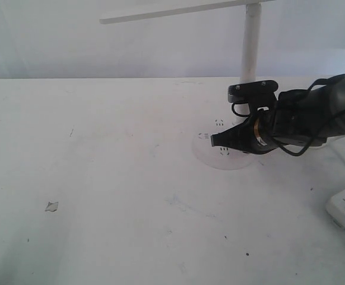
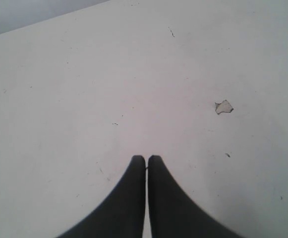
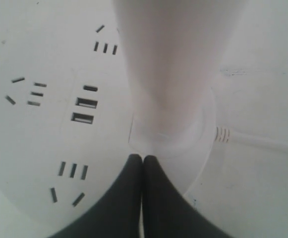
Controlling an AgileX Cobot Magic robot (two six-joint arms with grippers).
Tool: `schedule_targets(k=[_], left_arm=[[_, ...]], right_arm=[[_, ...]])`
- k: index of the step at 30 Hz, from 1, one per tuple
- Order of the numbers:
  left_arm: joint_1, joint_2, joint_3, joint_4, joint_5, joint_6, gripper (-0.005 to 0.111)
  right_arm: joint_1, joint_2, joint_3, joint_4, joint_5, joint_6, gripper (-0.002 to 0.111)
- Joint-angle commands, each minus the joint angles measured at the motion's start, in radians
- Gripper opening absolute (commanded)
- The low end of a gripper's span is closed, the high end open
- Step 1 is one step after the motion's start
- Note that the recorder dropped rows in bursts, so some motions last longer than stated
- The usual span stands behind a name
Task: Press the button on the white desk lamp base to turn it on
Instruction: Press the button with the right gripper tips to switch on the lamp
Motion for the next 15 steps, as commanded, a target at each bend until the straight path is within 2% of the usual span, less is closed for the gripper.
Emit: schedule_targets(k=[1,15], left_arm=[[0.002,-0.005,-0.003,-0.005,-0.002,-0.001,0.001],[0.002,-0.005,-0.003,-0.005,-0.002,-0.001,0.001]], right_arm=[[0.002,0.004,0.0,-0.003,0.003,-0.003,0.0],[0.002,0.037,0.0,-0.003,0.001,-0.003,0.0]])
